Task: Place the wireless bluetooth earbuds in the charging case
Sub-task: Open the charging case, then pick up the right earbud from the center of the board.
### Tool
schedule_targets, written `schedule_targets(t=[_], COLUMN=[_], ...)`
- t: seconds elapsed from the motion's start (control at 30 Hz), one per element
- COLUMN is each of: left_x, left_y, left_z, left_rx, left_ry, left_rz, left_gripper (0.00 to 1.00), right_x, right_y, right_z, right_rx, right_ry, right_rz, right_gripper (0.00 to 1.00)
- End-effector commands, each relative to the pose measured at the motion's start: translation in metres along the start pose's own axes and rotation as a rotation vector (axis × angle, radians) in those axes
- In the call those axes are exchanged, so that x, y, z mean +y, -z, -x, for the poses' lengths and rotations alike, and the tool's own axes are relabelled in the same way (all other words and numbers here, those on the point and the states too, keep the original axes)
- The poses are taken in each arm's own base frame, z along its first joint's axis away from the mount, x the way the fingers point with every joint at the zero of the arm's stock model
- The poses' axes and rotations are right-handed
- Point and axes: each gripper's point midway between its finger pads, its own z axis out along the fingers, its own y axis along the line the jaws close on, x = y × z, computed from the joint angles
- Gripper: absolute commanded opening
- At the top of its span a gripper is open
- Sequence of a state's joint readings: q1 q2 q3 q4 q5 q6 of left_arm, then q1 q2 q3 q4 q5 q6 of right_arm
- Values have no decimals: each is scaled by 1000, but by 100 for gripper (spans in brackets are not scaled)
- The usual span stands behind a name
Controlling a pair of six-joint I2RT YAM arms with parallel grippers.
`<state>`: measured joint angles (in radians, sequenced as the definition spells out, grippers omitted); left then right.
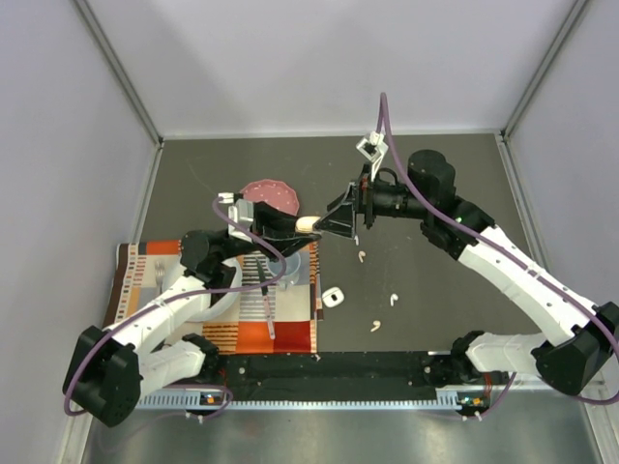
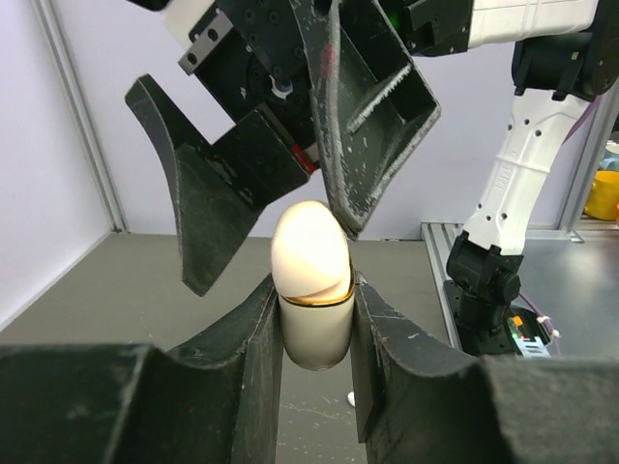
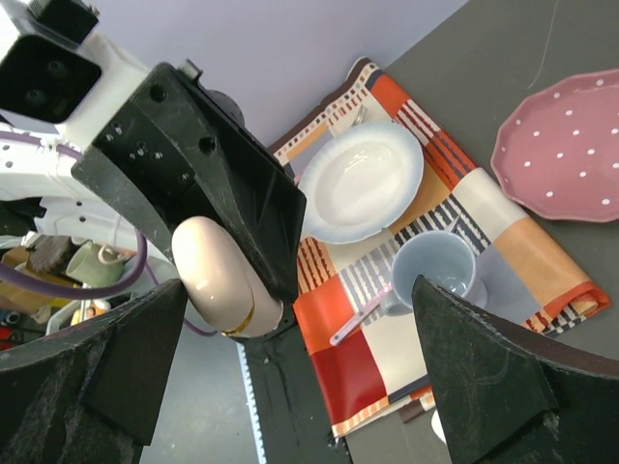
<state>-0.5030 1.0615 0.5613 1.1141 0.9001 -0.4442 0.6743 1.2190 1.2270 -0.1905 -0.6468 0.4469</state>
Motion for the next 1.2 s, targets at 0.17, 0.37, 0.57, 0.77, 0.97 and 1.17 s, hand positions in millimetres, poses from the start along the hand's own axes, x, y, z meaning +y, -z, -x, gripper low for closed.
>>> schedule_targets(t=[0.17, 0.37, 0.57, 0.77, 0.97, 1.17], left_x=[-23, -20, -10, 0, 2, 5], left_y=[-2, -1, -1, 0, 1, 2], left_z=[22, 22, 22, 15, 13, 11], left_rx=[-37, -41, -46, -31, -26, -26], left_ry=[-90, -100, -111, -95, -92, -92], left_rz=[-103, -77, -23, 28, 36, 58], left_gripper=[0, 0, 0, 0, 0, 0], right_x=[-3, -5, 0, 5, 8, 14], right_y=[-5, -7, -5, -3, -1, 2], right_z=[31, 28, 30, 36, 38, 41], right_rx=[-88, -81, -88, -107, -117, -128], right_ry=[36, 15, 21, 34, 39, 49], right_rz=[-53, -48, -34, -22, -16, -2], right_gripper=[99, 99, 99, 99, 99, 99])
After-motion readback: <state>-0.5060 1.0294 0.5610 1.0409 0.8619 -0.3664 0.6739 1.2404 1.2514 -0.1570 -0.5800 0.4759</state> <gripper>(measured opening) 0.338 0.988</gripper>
